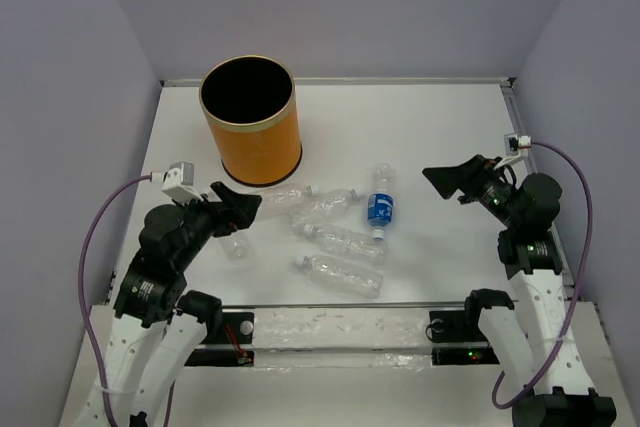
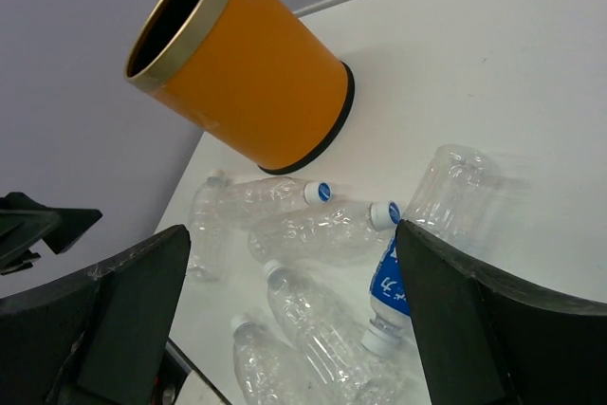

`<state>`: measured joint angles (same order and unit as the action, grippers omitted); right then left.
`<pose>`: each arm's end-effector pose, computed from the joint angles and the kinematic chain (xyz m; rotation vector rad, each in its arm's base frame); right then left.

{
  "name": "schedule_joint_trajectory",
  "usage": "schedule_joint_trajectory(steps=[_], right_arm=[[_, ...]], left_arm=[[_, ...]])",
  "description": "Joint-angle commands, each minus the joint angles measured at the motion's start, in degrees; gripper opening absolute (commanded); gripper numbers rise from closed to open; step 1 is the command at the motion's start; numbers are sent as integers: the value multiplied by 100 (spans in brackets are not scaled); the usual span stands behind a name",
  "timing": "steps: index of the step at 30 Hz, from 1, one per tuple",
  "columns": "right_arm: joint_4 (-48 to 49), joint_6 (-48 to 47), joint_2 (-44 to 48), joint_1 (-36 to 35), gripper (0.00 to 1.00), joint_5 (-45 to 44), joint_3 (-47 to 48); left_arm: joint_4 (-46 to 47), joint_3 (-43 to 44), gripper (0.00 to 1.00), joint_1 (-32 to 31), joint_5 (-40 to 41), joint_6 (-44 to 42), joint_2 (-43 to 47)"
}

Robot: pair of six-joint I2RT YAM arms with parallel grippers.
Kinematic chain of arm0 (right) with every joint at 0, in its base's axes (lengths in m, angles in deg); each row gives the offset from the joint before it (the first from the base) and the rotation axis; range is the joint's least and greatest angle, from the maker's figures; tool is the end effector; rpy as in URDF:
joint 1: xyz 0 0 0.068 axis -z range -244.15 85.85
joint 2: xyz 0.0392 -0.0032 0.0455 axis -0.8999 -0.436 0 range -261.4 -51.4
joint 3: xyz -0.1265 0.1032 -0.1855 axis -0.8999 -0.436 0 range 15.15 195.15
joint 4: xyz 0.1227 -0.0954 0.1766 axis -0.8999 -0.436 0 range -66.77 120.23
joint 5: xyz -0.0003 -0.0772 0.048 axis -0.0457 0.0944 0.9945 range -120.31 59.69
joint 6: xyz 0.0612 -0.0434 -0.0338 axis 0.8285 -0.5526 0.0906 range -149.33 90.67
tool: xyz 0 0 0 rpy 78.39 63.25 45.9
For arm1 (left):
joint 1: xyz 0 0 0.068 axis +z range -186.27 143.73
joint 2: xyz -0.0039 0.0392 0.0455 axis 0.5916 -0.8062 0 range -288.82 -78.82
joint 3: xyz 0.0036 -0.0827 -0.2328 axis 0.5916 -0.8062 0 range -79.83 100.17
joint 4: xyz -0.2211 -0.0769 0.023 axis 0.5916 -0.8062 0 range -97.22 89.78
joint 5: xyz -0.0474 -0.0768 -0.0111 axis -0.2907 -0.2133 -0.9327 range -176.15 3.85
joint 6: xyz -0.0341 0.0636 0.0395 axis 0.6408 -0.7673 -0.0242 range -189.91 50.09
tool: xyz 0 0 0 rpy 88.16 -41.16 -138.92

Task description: Put the plastic bottles in the bin

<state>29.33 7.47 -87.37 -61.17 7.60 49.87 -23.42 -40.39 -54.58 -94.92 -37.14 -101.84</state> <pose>0.1784 0.0347 0.3032 0.0467 1.6907 0.9775 0.1261 -0.0532 0.3081 -0.1020 1.7490 -0.7904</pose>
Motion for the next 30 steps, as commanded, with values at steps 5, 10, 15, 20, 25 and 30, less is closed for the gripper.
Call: schedule_joint_trajectory(steps=[5, 10, 15, 20, 25, 30], right_arm=[[117, -190, -348, -140, 94, -152, -27], [108, -269, -920, -140, 95, -345, -44], [196, -374, -1342, -263, 95, -600, -45], [372, -419, -1606, -623, 95, -925, -106], [644, -471, -1826, -870, 96, -1093, -132], [706, -577, -2264, -1273, 96, -1339, -36]], left_arm=[[-1756, 941, 99, -15, 2438, 939, -728], [-2215, 996, 99, -15, 2890, 1109, -1167], [-2347, 679, 99, 55, 3110, 1328, -2011], [-2032, 609, 99, 555, 2997, 1083, -3040], [-1030, 363, 99, 1118, 2662, 774, -3681], [-230, 117, 99, 1250, 2372, 809, -4261]])
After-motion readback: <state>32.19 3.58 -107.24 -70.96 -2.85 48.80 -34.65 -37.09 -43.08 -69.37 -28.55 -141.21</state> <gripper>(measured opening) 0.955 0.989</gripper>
